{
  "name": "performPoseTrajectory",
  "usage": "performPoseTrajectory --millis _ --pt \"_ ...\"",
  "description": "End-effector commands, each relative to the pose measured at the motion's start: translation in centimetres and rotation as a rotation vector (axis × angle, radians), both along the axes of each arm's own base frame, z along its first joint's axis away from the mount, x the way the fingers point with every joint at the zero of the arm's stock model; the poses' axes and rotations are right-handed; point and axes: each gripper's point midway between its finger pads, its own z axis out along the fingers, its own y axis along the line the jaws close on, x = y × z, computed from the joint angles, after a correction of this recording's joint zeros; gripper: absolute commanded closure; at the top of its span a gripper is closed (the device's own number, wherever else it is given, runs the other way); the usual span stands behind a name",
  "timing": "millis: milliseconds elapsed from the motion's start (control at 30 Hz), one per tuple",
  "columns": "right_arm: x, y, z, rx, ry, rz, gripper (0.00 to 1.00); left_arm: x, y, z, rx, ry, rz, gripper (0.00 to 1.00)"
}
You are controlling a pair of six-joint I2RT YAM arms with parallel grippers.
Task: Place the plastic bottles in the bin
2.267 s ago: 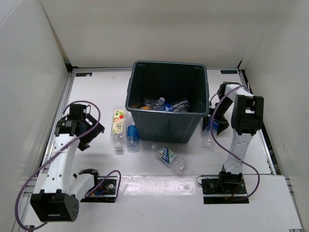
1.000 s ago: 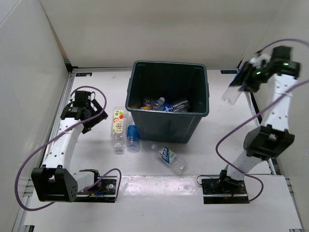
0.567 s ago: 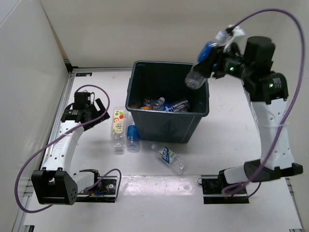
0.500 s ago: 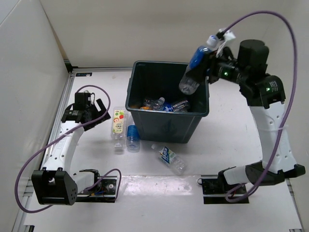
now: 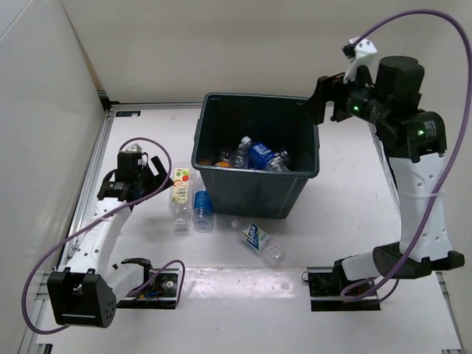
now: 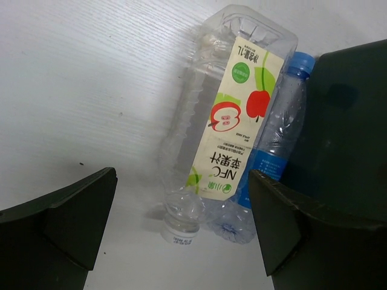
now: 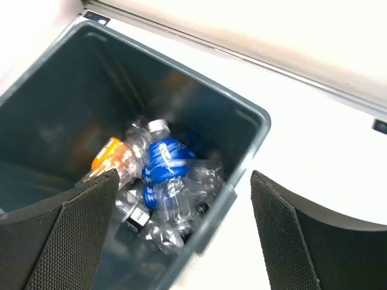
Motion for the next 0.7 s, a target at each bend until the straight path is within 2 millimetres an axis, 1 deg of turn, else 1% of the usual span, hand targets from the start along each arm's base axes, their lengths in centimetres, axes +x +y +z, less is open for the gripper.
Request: performPoseTrajectory --millis 0,33,67,100,133,167,200,267,300,333,400,433,500,533,567,600,633,667 --pt "-2.5 -1.2 1.9 0.007 -0.055 0.014 0.10 1.3 -0.1 0.9 -0.008 -0.072 0.013 0.00" --pt "-2.8 -1.0 1.2 -0.005 -0.044 0.025 0.10 1.4 -0.3 0.8 -0.014 -0.070 0.002 0.00" --pt "-3.1 -0.7 0.3 -0.008 -0.020 0.049 0.10 1.9 -0.9 1.2 -0.017 -0.098 -0.022 0.00" --pt "-4.2 -1.0 0.7 0.000 -0.035 0.053 0.10 2.1 -1.5 0.6 -0.029 -0.081 -0.042 0.00" --pt "-4.5 -0.9 0.2 0.003 -0.020 0.071 0.10 2.5 -1.9 0.6 -0.015 -0.087 -0.066 0.00" --pt "-4.6 -1.0 -0.8 -0.001 0.009 0.067 0.10 3.0 -2.9 1.2 -0.011 -0.109 -0.108 0.00" --pt "-4.7 -1.5 -0.8 0.002 0.008 0.052 0.10 3.4 -3.3 0.5 0.004 -0.080 -0.127 0.00" --pt "-4.5 -1.7 -1.5 0.001 0.026 0.045 0.10 4.7 -3.4 0.4 0.089 -0.047 -0.170 0.00" --pt "-4.2 -2.2 -1.6 0.015 0.037 0.027 0.10 4.7 -3.7 0.6 0.112 -0.022 -0.188 0.00" --pt "-4.0 -2.3 -1.7 0.029 0.043 0.021 0.10 5.1 -3.2 -0.2 0.153 0.010 -0.182 0.00" --pt "-3.5 -2.9 -2.5 0.059 0.084 -0.009 0.10 5.4 -3.0 -0.7 0.166 0.050 -0.177 0.00" --pt "-3.3 -2.9 -2.6 0.067 0.093 -0.011 0.10 5.5 -3.1 -1.2 0.174 0.066 -0.192 0.00" --pt "-2.9 -3.2 -3.0 0.069 0.102 -0.022 0.10 5.8 -3.4 -1.5 0.179 0.064 -0.201 0.00" --pt "-2.6 -3.1 -3.0 0.069 0.102 -0.023 0.10 5.8 -3.4 -2.2 0.178 0.087 -0.201 0.00" --pt "-2.5 -3.1 -3.0 0.077 0.106 -0.024 0.10 6.1 -3.5 -2.5 0.178 0.112 -0.202 0.00" --pt "-2.4 -3.1 -2.8 0.090 0.113 -0.024 0.10 5.8 -3.4 -3.0 0.179 0.147 -0.200 0.00" --pt "-2.4 -2.9 -2.9 0.104 0.126 -0.012 0.10 5.6 -3.4 -4.3 0.181 0.203 -0.195 0.00" --pt "-2.3 -2.9 -3.0 0.107 0.132 -0.011 0.10 5.6 -3.4 -4.9 0.186 0.255 -0.196 0.00"
